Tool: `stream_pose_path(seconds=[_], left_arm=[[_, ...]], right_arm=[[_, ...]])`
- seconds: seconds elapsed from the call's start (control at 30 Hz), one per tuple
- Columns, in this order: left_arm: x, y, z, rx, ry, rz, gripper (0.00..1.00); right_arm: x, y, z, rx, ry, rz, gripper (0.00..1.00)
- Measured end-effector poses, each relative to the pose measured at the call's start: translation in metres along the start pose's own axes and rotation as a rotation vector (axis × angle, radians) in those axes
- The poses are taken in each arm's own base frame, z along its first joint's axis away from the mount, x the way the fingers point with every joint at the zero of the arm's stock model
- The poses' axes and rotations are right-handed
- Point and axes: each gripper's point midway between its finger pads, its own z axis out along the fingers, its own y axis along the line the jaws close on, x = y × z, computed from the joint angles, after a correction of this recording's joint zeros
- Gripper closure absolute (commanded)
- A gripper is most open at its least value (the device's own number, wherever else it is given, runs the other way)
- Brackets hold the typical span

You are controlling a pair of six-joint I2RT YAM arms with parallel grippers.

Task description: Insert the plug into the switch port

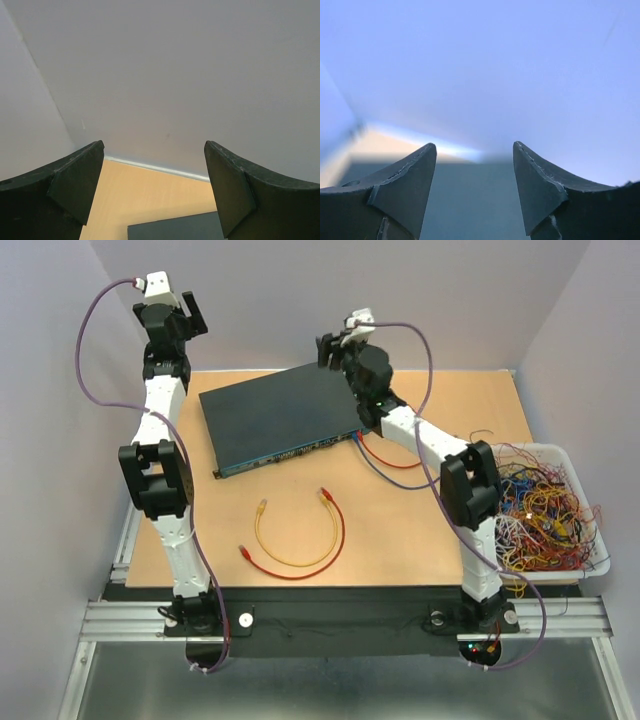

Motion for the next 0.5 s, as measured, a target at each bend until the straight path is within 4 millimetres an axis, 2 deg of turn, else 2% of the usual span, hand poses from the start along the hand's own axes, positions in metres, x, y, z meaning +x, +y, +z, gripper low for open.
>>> stream_pose_path(seconds=[0.07, 0.1, 0.13, 0.17, 0.23, 0.27, 0.33, 0.4, 0.47, 0.5], left_arm=[[0.000, 0.000, 0.000, 0.000, 0.000, 0.000, 0.06], [0.000, 0.000, 0.000, 0.000, 0.000, 0.000, 0.06], [0.000, 0.000, 0.000, 0.000, 0.000, 0.000, 0.06], [0.000, 0.000, 0.000, 0.000, 0.000, 0.000, 0.06], [0.000, 0.000, 0.000, 0.000, 0.000, 0.000, 0.06], [0.000, 0.000, 0.000, 0.000, 0.000, 0.000, 0.06], [0.000, 0.000, 0.000, 0.000, 0.000, 0.000, 0.06], [0.000, 0.000, 0.000, -0.001, -0.001, 0.000, 0.06], [-0.001, 0.000, 0.000, 0.001, -0.002, 0.000, 0.06], [-0.001, 0.000, 0.000, 0.001, -0.002, 0.000, 0.06]], right_arm=[[-0.069, -0.001, -0.005, 0.000, -0.179, 0.030, 0.31], [-0.110, -0.002, -0.014, -0.001, -0.279, 0.047, 0.31], [-0.130, -0.003, -0.019, -0.001, -0.329, 0.056, 0.31], [-0.159, -0.005, -0.030, 0.000, -0.395, 0.064, 0.31], [-0.190, -0.009, -0.047, 0.006, -0.470, 0.074, 0.31], [-0.198, -0.010, -0.055, 0.009, -0.488, 0.076, 0.31], [-0.195, -0.012, -0.069, 0.020, -0.481, 0.072, 0.31], [-0.176, -0.013, -0.080, 0.029, -0.436, 0.066, 0.32], [-0.137, -0.014, -0.091, 0.037, -0.341, 0.051, 0.36], [-0.129, -0.012, -0.094, 0.033, -0.318, 0.051, 0.38]])
